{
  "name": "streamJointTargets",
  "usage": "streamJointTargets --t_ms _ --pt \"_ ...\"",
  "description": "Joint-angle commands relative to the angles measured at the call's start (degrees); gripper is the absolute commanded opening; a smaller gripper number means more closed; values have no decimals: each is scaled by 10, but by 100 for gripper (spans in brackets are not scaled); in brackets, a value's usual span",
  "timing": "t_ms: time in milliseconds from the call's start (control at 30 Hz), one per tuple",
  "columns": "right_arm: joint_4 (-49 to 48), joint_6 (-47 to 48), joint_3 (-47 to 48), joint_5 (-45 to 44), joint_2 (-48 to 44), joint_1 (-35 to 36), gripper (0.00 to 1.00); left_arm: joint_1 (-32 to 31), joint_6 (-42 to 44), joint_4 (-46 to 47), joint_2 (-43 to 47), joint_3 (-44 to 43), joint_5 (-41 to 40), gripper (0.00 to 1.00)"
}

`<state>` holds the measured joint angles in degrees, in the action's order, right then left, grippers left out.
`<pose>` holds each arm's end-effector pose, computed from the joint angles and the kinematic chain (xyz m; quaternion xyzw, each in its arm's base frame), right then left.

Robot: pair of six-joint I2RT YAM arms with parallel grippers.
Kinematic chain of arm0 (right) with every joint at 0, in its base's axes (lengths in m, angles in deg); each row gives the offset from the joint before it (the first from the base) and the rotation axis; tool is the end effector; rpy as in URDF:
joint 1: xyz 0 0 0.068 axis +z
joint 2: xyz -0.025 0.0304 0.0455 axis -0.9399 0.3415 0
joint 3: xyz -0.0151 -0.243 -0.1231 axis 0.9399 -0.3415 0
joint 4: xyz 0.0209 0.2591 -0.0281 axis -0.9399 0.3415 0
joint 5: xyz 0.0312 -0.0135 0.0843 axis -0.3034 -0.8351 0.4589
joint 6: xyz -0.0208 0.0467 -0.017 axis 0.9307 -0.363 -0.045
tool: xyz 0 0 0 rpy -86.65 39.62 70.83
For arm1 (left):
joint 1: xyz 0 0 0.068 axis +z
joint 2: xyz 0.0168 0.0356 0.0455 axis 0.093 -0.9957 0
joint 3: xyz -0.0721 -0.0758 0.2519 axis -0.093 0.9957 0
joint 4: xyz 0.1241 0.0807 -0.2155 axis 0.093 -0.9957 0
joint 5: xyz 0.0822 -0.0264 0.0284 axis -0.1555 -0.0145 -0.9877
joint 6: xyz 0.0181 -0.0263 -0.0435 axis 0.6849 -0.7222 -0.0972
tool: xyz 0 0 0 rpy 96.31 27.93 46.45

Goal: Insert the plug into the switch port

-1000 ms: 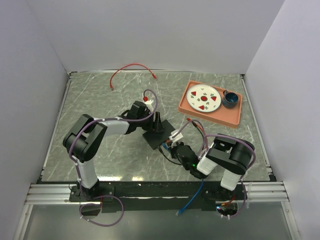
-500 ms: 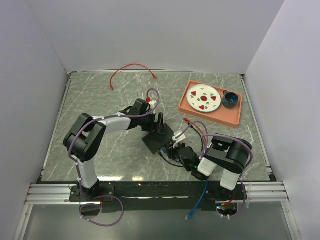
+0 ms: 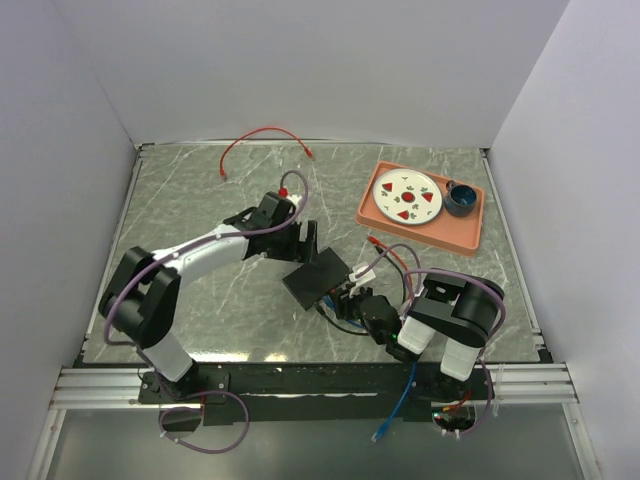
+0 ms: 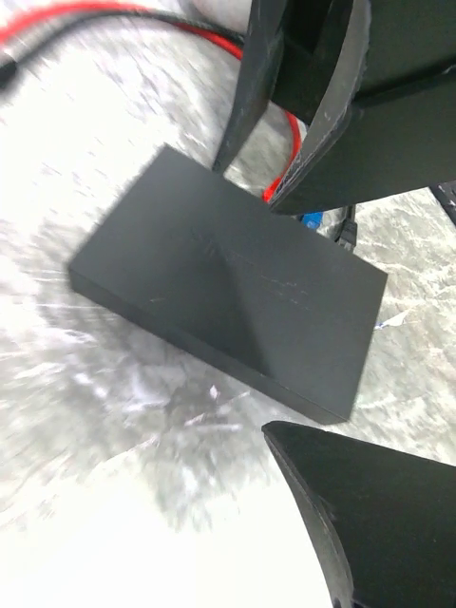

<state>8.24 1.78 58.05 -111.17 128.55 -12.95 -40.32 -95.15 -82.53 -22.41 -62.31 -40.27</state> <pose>0.1365 0.1842 0.0978 -0.1935 0.7674 0.1889 0.5814 0.2824 -0.2061 0.2098 0.1043 0.9346 -0.2460 0.2346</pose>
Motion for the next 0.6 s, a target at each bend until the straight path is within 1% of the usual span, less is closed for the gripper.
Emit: streamJointTargets --t_ms 0,67,100,133,167,200,233,300,333,367,400,433,567 --pt "-125 -9 -10 -4 6 0 60 -2 2 1 59 -2 -18 91" --pt "-124 -9 -10 -2 5 0 61 -3 4 3 65 4 5 84" --pt "-124 -8 -9 0 4 0 61 -4 3 7 72 9 24 73" --pt "-123 -9 -9 0 4 0 61 -5 3 21 77 16 29 66" --pt "-121 -9 -9 -1 2 0 61 -9 2 28 81 31 36 58" --pt "-118 -8 -7 0 2 0 61 -11 0 37 87 39 42 37" --pt "-117 -8 -5 -1 2 0 61 -12 -2 51 89 47 47 32" --pt "-117 -7 -2 1 3 0 61 -22 -1 61 90 66 41 26" --pt "-116 -8 -2 1 4 0 61 -26 1 66 87 69 40 18" --pt "-114 -9 -1 1 4 0 61 -34 8 68 83 75 37 7" --pt "-113 -9 1 2 4 0 61 -39 12 68 71 75 36 3" --pt "-113 -10 1 3 4 0 61 -41 15 66 63 75 27 1" --pt "-117 -14 1 1 5 0 61 -54 10 76 41 77 4 1"
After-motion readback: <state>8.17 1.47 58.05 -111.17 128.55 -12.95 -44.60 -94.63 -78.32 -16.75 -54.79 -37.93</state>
